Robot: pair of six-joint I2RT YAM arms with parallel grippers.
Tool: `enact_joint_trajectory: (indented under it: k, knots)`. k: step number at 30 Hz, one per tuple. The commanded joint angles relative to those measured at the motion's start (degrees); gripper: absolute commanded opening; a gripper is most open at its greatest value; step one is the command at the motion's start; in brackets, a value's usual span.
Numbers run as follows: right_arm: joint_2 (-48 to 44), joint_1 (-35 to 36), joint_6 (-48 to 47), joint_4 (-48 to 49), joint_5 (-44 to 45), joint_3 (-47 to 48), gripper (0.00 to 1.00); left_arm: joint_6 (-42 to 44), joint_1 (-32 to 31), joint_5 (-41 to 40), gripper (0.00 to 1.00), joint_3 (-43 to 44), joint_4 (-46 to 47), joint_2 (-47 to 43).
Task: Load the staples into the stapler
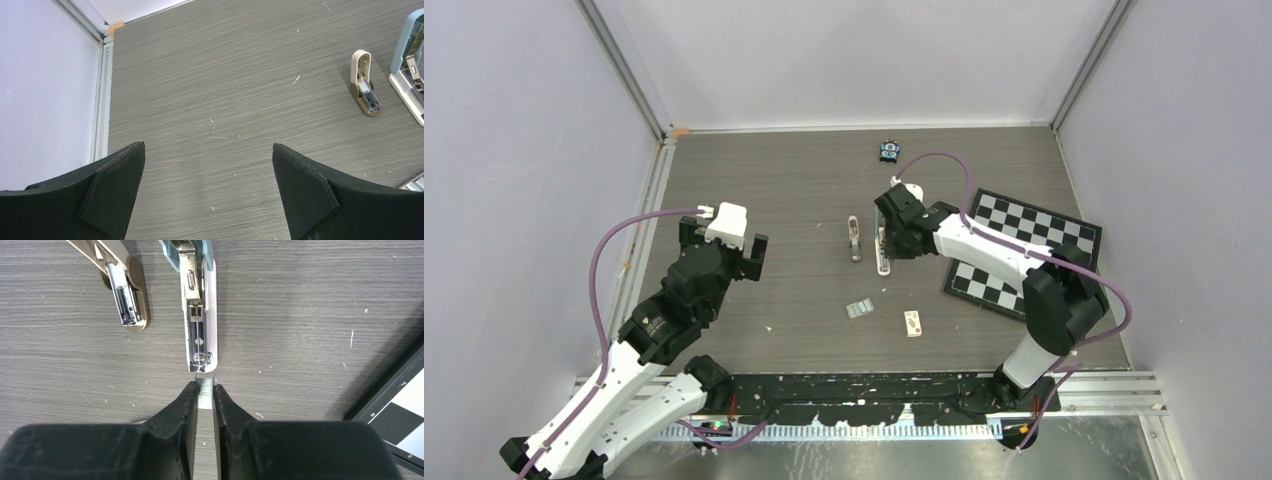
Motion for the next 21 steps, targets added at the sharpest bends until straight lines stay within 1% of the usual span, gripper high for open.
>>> enact_joint_trajectory:
  k: [1, 13, 21]
  knots:
    - [0.47, -1.35, -1.57, 3.34, -2.60, -0.14, 0.21, 0.52, -0.13, 0.12, 1.00, -0.14, 2.99, -0.02]
    - [4.81, -2.74, -3.26, 3.81, -5.04, 2.97, 0.21, 0.72, -0.13, 0.21, 1.00, -0.18, 3.05, 0.20]
    - [5.91, -3.52, -4.39, 2.68, -6.96, 4.32, 0.21, 0.79, -0.13, 0.21, 1.00, -0.25, 3.18, 0.18]
